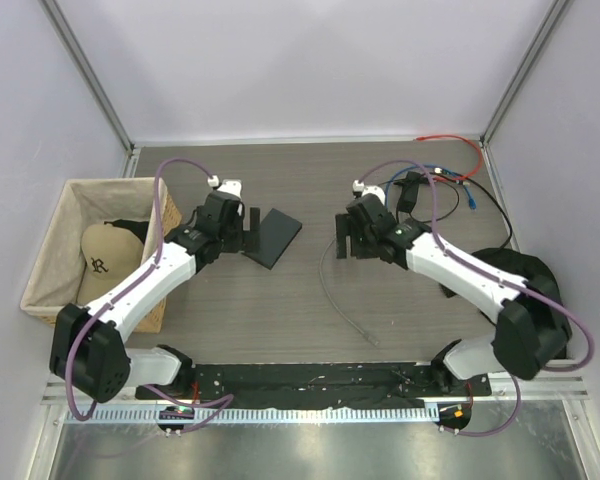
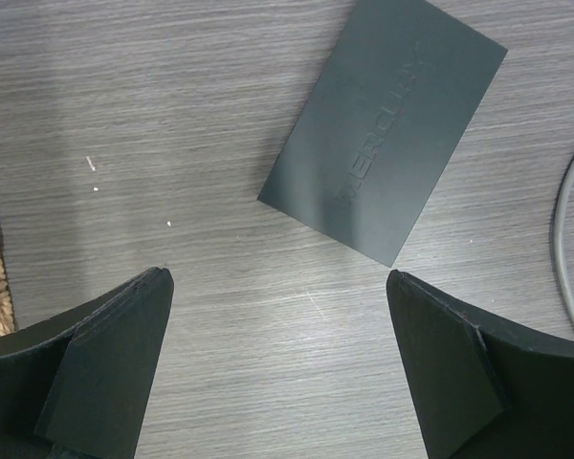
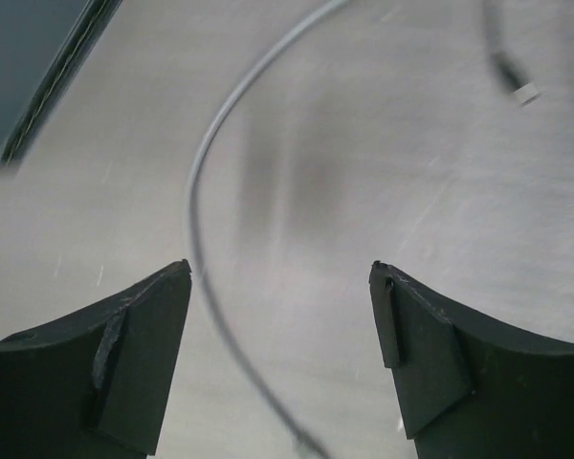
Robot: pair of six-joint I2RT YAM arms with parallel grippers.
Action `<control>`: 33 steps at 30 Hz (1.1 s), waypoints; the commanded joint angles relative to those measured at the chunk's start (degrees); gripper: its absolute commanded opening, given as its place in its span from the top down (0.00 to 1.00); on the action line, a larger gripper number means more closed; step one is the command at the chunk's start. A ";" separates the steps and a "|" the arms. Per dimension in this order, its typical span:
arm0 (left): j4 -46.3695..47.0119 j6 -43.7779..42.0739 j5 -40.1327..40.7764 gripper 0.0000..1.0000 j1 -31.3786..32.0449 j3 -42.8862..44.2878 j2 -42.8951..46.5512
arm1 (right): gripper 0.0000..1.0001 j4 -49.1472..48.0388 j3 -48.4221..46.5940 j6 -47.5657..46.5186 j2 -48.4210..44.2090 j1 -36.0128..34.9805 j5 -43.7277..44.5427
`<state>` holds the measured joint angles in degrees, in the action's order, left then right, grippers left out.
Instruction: Insert the plug into the switch port
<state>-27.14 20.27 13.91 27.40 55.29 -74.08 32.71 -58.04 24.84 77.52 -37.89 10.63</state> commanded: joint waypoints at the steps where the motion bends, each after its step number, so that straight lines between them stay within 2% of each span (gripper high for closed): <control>1: -0.90 -0.41 1.29 0.00 0.02 1.84 2.71 | 0.17 -7.89 -3.13 7.32 7.02 2.38 15.99; 6: -1.17 -1.55 4.10 0.00 0.02 0.09 6.57 | 0.21 -15.12 -6.02 10.40 16.95 4.58 18.89; 10: -0.90 -2.17 5.16 0.00 0.02 -1.76 7.99 | 0.27 -20.48 -8.66 11.45 23.54 5.72 16.80; 18: -0.29 -2.52 6.04 0.00 0.02 -3.17 9.31 | 0.34 -21.99 -14.73 12.34 33.57 6.69 16.35; 24: 0.59 -2.34 4.64 0.00 0.02 -3.52 9.05 | 0.43 -21.37 -15.79 10.85 37.27 6.86 13.64; 26: 0.77 -2.43 4.46 0.00 0.02 -3.43 9.05 | 0.50 -21.02 -15.18 9.97 36.75 6.78 11.87; 33: 0.86 -2.52 4.11 0.00 0.02 -3.43 8.96 | 0.88 -20.23 -13.06 5.23 35.25 5.73 4.76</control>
<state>-28.45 18.81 18.39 27.40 51.46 -66.35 11.64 -72.53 32.82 113.49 -30.98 21.50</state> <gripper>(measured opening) 0.996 0.213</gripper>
